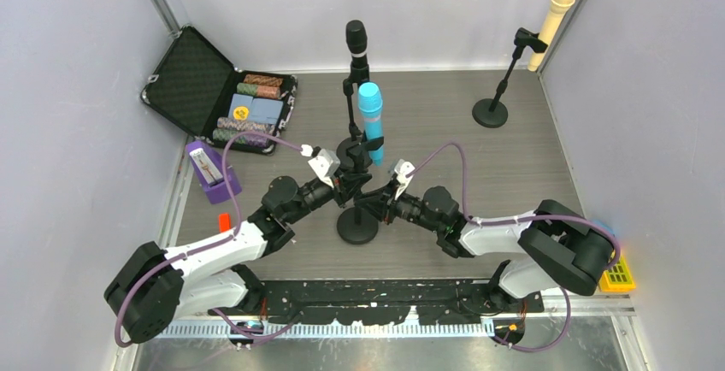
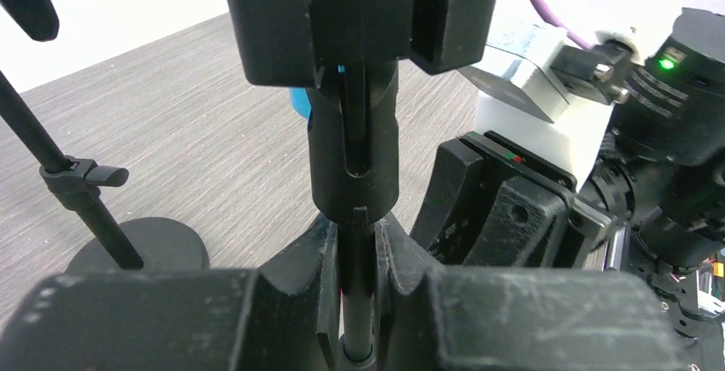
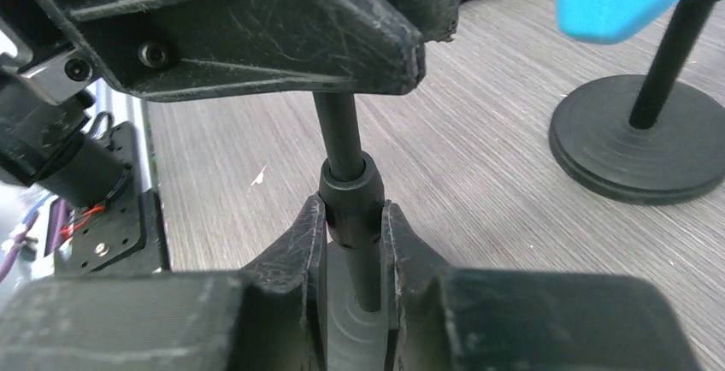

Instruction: Remove the microphone from the stand

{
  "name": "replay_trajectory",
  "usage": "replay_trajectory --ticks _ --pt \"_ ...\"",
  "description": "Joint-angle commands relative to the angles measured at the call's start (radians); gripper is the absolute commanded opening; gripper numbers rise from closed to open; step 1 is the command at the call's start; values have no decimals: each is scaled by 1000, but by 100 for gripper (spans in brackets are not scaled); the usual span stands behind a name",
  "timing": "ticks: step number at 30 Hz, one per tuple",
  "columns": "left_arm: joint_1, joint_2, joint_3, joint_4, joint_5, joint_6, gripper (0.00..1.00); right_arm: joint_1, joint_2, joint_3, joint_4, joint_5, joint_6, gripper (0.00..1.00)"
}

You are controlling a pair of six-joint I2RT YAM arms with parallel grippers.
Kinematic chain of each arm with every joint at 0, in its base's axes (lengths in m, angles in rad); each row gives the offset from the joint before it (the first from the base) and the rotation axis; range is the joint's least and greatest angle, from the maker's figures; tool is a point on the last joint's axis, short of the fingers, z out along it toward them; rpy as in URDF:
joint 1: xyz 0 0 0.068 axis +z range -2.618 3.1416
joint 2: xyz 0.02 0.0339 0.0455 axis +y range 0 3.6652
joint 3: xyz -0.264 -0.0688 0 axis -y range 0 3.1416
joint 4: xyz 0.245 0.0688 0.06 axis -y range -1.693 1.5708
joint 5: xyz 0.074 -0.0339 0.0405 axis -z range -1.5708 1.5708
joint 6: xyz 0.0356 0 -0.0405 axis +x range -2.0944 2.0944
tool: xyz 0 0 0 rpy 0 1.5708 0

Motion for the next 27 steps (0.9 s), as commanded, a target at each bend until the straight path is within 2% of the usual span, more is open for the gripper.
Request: replay_trajectory --ticks 1,4,7,9,11,16,18,20,22,27 --pt "-12 -24 9 -6 35 4 0 84 -22 7 19 375 -32 1" --pt "-12 -25 6 -2 28 4 0 181 -12 11 30 548 -105 0" --pt "-12 -28 2 10 25 2 0 232 17 -4 133 720 -153 0" --pt "-12 -30 -3 22 19 -5 0 254 45 -7 195 803 -186 0" --pt "-12 -33 -13 41 12 -14 0 263 62 -3 224 815 -197 0" --pt "-12 -38 -24 47 16 -10 0 264 84 0 198 727 -214 3" --pt "-12 -37 -30 52 20 -7 0 227 57 -1 121 640 -182 10" --pt "-12 -30 -37 69 26 -7 0 174 -7 10 8 520 -117 34" --pt "-12 -22 -41 79 25 -4 0 123 -48 18 -74 401 -69 44" --pt "-12 -1 -52 122 24 -22 0 36 -75 23 -117 152 -3 53"
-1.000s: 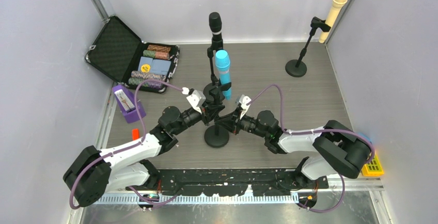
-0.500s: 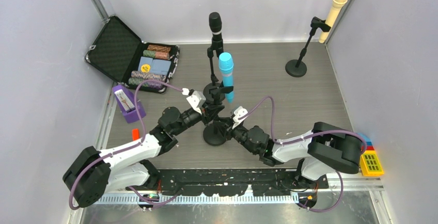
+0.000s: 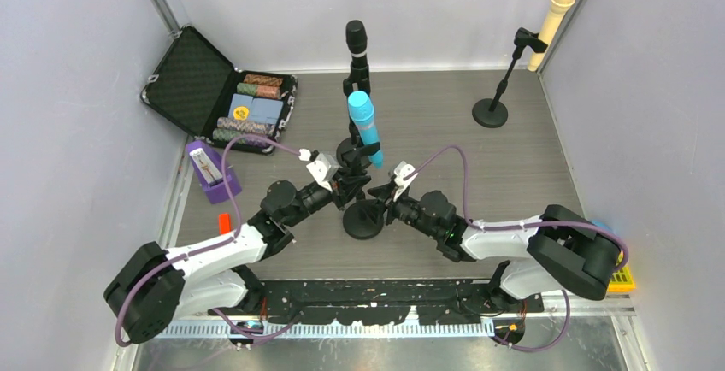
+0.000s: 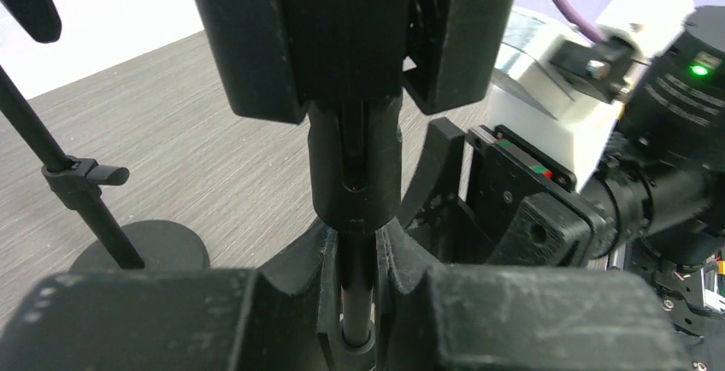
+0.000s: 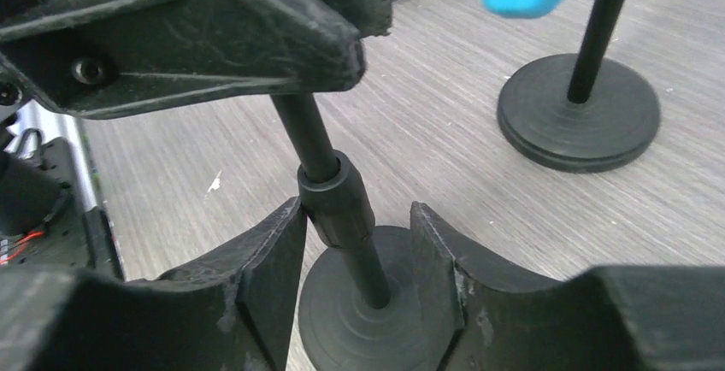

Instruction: Remove the microphone from the stand

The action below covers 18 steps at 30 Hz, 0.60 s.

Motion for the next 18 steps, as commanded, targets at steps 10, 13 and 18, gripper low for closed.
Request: replay_trajectory --ticks 10,13,18 --pt "-10 9 -22 89 41 -47 0 -154 90 62 85 -334 120 56" --pt "-10 9 -24 88 44 -45 0 -166 111 77 94 -335 122 60" --pt "-10 8 -24 79 44 -45 0 -175 128 75 149 -297 138 64"
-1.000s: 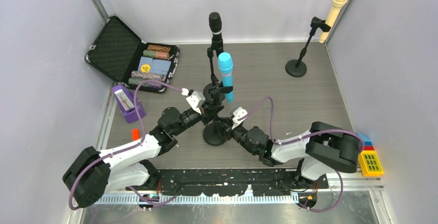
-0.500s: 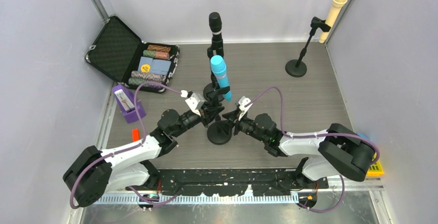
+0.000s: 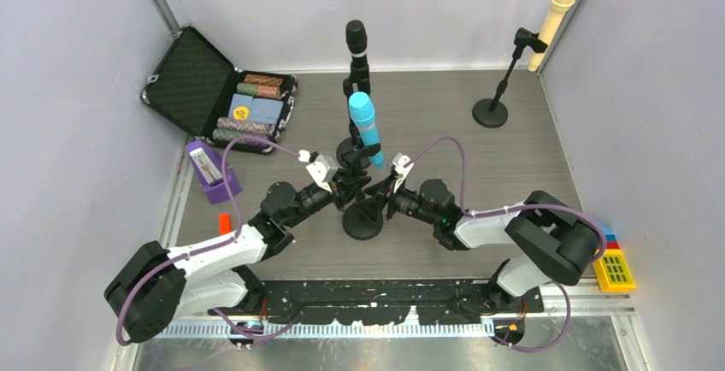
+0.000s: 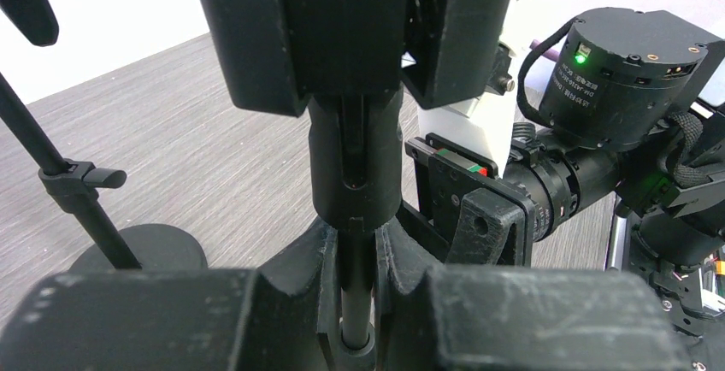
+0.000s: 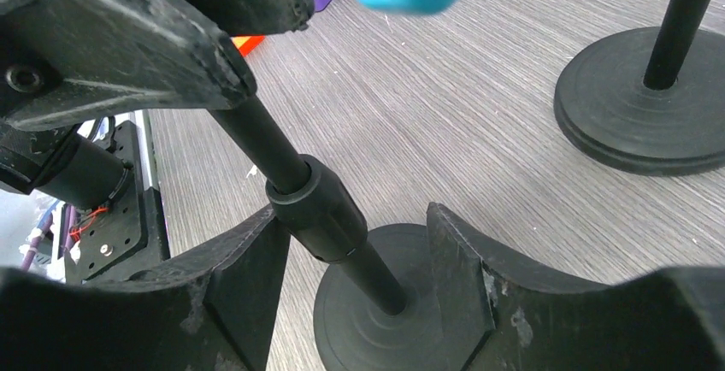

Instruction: Remove the microphone from the stand

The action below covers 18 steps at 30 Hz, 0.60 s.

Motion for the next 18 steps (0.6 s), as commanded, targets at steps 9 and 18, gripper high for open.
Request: replay_trajectory --ticks 9,18 --pt "-7 2 -7 31 27 -37 0 -15 28 -11 201 110 55 10" --pt "-20 17 -1 31 -3 -35 0 138 4 -28 165 618 -152 0"
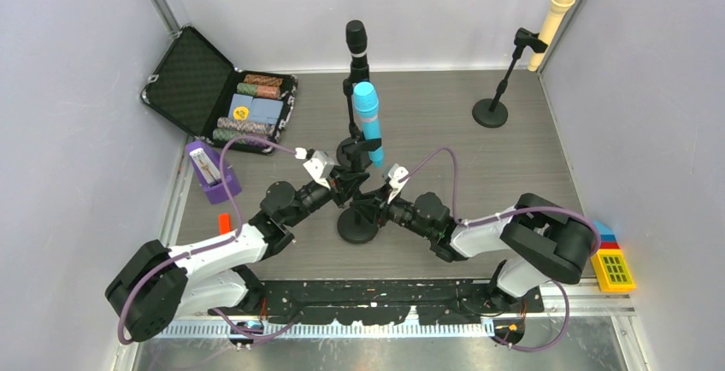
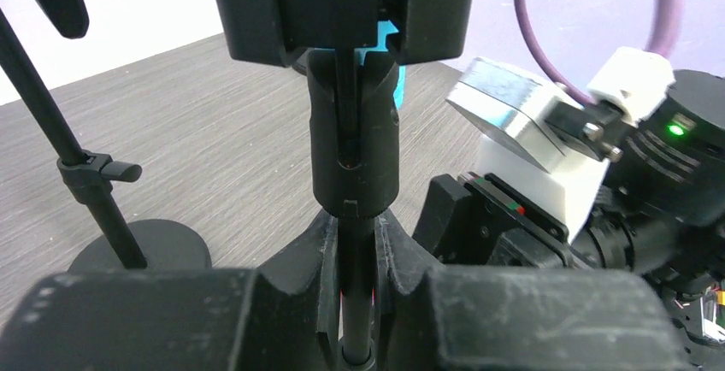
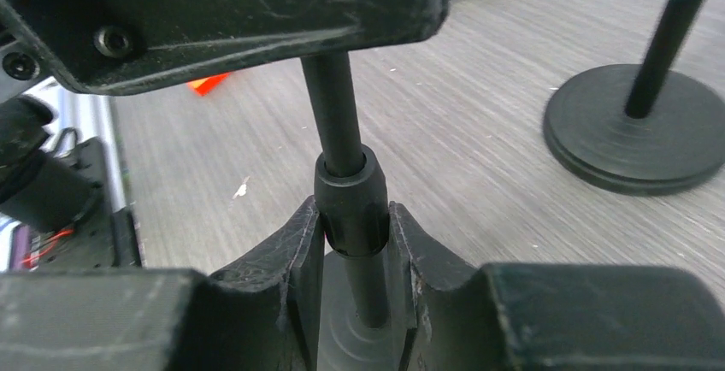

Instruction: Remove the microphone from the stand

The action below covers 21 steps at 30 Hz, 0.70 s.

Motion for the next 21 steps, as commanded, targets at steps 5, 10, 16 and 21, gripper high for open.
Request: replay_trajectory --ticks 5,10,16,21 --pt "-33 5 -1 13 24 15 0 145 55 8 163 729 -188 0" --pt "-36 -10 -8 5 18 26 0 159 116 11 227 765 -183 0" --pt "-38 -19 -15 -22 15 56 0 119 80 -40 185 590 -81 44" --pt "-38 -2 -14 -25 9 69 0 80 -97 -53 -19 379 48 63"
